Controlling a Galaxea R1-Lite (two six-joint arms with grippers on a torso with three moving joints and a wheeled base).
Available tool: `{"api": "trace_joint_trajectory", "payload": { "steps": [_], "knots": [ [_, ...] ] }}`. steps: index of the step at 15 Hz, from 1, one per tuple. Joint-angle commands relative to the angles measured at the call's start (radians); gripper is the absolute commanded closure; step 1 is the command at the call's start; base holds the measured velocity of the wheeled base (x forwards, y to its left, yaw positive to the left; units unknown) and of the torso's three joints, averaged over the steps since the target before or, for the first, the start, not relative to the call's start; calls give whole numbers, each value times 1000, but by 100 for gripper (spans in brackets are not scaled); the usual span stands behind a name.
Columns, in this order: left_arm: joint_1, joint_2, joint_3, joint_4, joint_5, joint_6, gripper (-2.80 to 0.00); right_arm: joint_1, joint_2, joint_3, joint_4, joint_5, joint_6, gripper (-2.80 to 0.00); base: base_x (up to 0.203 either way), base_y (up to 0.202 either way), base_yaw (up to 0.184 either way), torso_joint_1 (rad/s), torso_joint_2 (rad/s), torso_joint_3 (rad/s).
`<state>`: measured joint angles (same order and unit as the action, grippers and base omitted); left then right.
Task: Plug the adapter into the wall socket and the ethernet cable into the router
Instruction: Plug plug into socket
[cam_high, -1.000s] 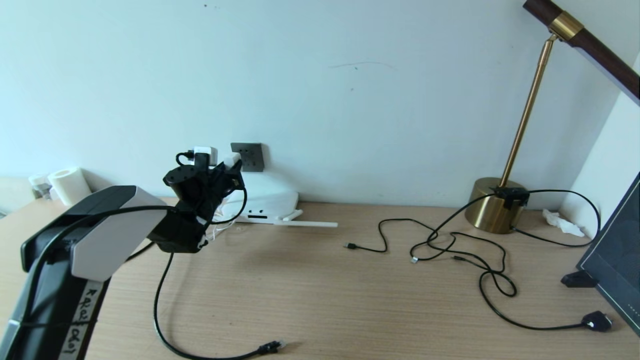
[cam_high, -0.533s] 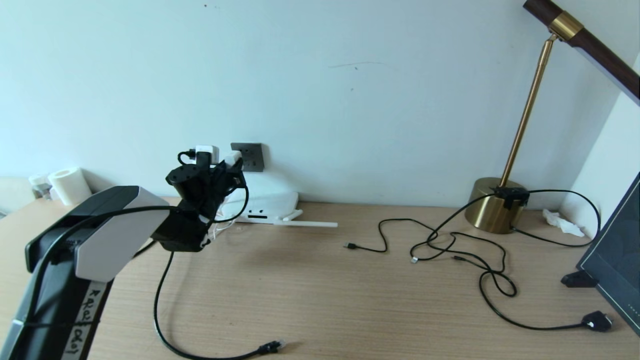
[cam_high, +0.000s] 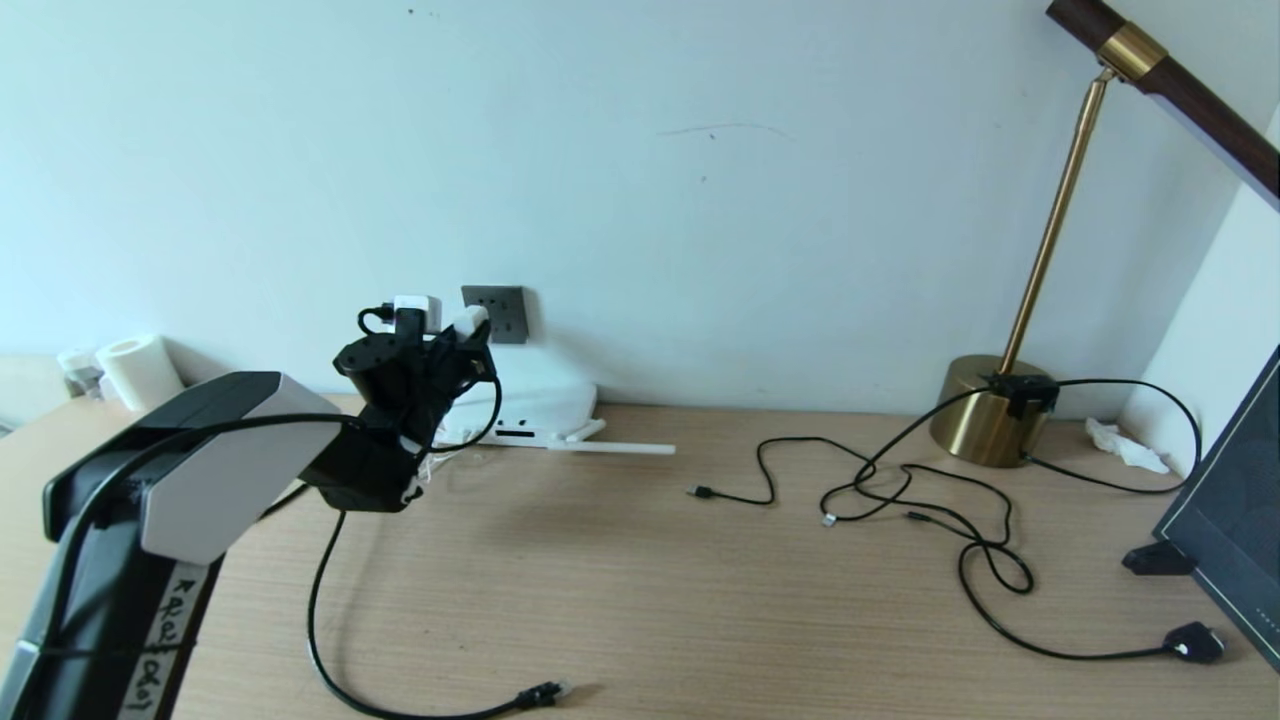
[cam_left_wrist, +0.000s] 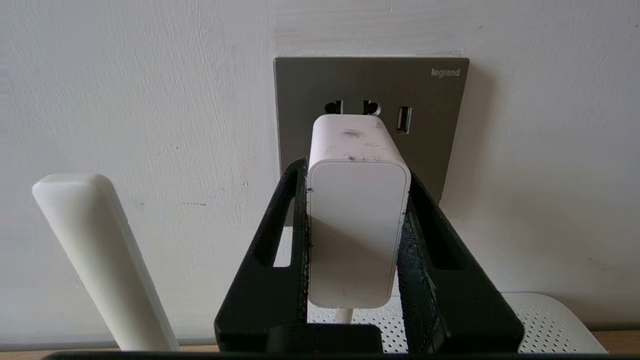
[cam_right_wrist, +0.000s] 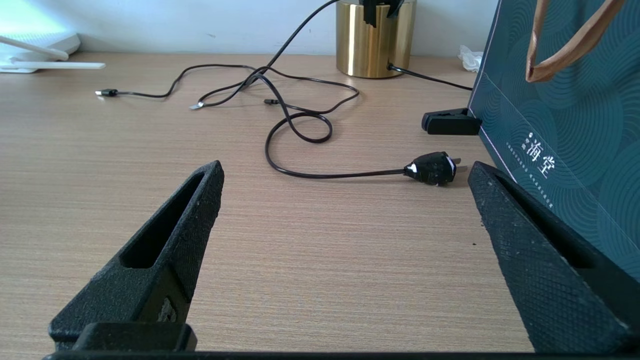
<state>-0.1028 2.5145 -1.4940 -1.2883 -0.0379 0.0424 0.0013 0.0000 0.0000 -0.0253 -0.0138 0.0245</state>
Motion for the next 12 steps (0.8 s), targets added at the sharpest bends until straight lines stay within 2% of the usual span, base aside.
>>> {"api": "trace_joint_trajectory", "payload": {
  "steps": [1,12],
  "knots": [
    [0,2,-7,-5,-2,-1,0,0,0,12,-1,0,0,-280,0,0,0,0,0,0],
    [-8,35,-119,60,-2,-1,0,1,-1,11,-1,0,0,-280,0,0,0,0,0,0]
  ]
}}
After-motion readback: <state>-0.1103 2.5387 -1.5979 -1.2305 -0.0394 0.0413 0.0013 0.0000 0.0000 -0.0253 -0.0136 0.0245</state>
